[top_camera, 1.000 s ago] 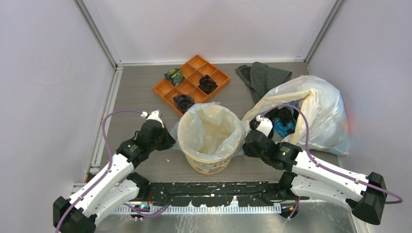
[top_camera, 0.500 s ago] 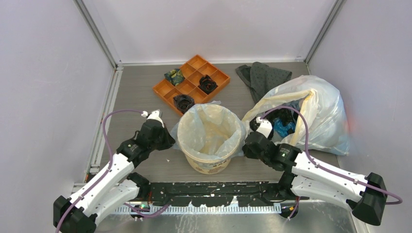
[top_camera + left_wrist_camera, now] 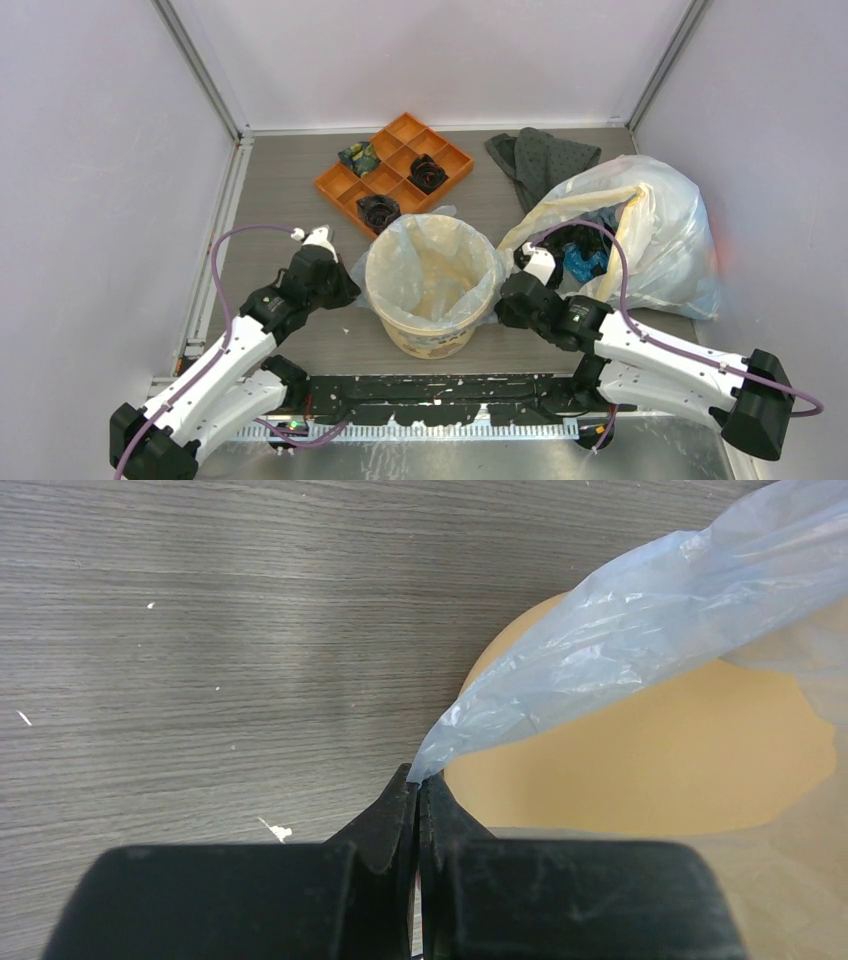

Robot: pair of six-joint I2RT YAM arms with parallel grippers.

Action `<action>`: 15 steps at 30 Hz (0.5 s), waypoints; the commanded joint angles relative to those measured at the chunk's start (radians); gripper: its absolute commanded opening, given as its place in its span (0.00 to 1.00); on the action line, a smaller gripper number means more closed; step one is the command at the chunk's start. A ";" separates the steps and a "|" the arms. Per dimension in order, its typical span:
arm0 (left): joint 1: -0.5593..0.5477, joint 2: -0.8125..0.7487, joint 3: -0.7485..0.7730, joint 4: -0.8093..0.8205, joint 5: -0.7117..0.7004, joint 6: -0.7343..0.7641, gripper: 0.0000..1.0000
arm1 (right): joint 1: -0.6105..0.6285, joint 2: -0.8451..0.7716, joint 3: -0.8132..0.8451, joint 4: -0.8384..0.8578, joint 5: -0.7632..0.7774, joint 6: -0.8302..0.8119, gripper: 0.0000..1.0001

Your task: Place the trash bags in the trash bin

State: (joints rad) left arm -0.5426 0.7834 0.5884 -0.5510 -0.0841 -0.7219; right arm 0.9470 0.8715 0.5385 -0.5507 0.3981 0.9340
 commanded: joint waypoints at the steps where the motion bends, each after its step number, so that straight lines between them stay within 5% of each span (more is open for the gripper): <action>1: 0.006 -0.002 0.051 0.002 -0.008 0.027 0.00 | -0.003 -0.046 0.016 -0.029 0.032 0.008 0.12; 15: 0.007 -0.021 0.064 -0.032 -0.029 0.038 0.01 | -0.003 -0.227 0.107 -0.175 0.087 0.009 0.48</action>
State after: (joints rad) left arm -0.5415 0.7780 0.6060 -0.5709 -0.0933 -0.6987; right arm 0.9470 0.6819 0.5999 -0.6731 0.4274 0.9352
